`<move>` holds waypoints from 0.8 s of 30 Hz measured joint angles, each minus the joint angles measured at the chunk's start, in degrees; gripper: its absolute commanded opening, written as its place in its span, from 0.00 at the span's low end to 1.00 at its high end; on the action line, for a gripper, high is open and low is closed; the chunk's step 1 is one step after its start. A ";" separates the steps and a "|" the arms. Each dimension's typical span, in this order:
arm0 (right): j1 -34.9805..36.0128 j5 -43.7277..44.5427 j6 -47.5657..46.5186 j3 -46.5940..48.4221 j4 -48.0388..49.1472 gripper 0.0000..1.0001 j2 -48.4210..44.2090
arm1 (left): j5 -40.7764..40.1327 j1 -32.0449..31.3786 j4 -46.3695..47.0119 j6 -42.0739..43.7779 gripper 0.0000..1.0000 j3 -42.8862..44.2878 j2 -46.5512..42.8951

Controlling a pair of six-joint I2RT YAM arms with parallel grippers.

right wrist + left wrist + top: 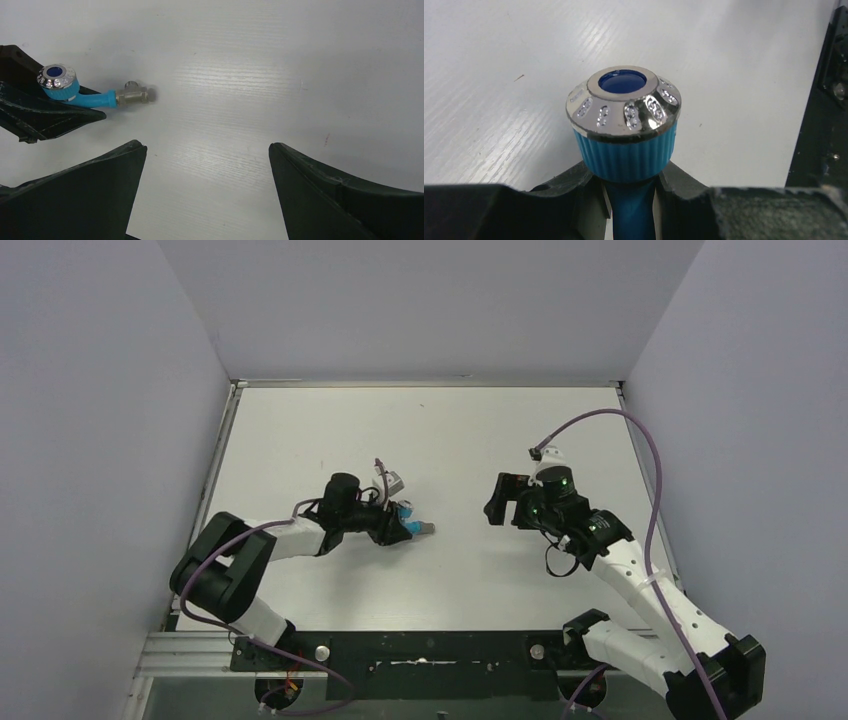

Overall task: Install the water faucets
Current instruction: Place the water faucet at the center of the board.

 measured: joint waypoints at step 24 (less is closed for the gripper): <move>0.00 -0.15 1.22 -1.86 0.63 1.00 -1.20 | -9.03 -2.56 26.40 0.87 0.54 -10.69 6.51</move>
